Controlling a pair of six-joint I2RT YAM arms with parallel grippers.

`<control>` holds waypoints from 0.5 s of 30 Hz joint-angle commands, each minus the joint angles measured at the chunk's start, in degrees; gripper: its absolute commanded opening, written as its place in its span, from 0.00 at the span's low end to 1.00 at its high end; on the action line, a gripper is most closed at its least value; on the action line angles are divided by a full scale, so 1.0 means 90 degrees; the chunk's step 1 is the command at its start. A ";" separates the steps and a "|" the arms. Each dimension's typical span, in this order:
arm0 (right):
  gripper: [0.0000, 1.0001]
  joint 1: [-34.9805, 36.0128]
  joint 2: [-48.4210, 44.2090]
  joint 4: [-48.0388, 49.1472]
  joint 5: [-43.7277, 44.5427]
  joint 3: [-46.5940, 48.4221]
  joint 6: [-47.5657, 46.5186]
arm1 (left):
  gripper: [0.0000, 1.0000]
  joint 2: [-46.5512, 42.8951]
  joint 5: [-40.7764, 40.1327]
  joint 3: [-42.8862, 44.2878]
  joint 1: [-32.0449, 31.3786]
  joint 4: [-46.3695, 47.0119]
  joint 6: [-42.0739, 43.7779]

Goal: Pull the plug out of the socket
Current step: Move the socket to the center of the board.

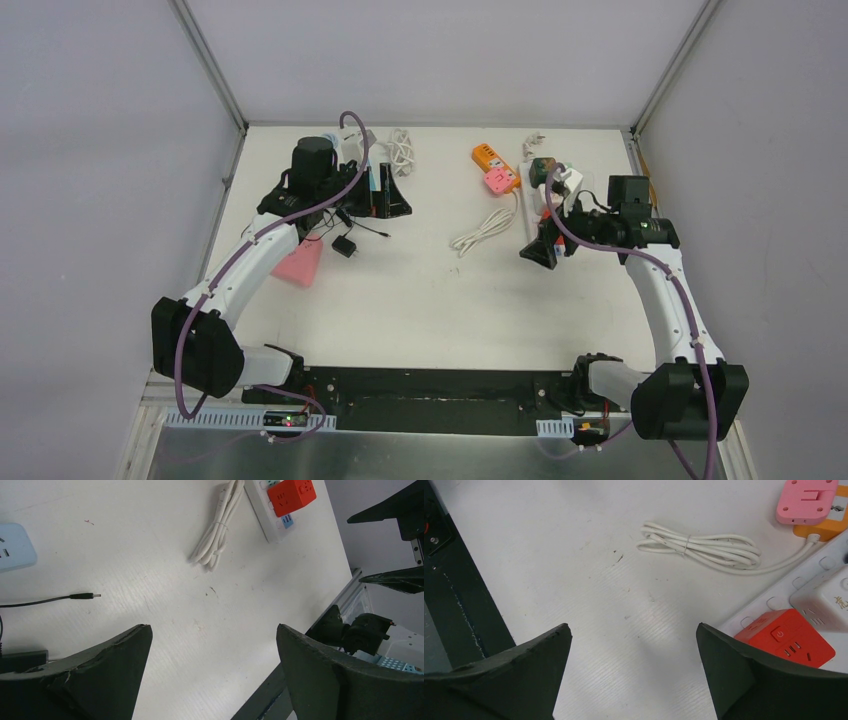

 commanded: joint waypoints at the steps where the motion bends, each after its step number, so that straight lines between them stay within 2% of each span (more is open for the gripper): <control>1: 1.00 -0.0043 0.0025 0.0537 0.0238 -0.0031 0.0527 | 0.99 -0.0035 -0.0064 0.0242 -0.0051 0.0097 0.0172; 6: 1.00 -0.0042 0.0056 0.1232 0.0771 -0.0169 0.1338 | 0.99 -0.0045 -0.0094 0.0248 -0.0071 0.0061 0.0199; 12: 1.00 -0.0194 0.0091 0.1826 0.0771 -0.0320 0.1338 | 0.99 -0.0067 -0.0124 0.0268 -0.0090 0.0017 0.0240; 13: 1.00 -0.0189 0.0099 0.1947 0.1230 -0.0361 0.1468 | 0.99 -0.0072 -0.0124 0.0268 -0.0091 0.0015 0.0245; 14: 1.00 -0.0189 0.0118 0.2067 0.1635 -0.0398 0.2476 | 0.99 -0.0075 -0.0133 0.0268 -0.0091 0.0005 0.0250; 15: 1.00 -0.0189 0.0154 0.2156 0.1777 -0.0428 0.2832 | 0.99 -0.0069 -0.0134 0.0268 -0.0095 0.0003 0.0250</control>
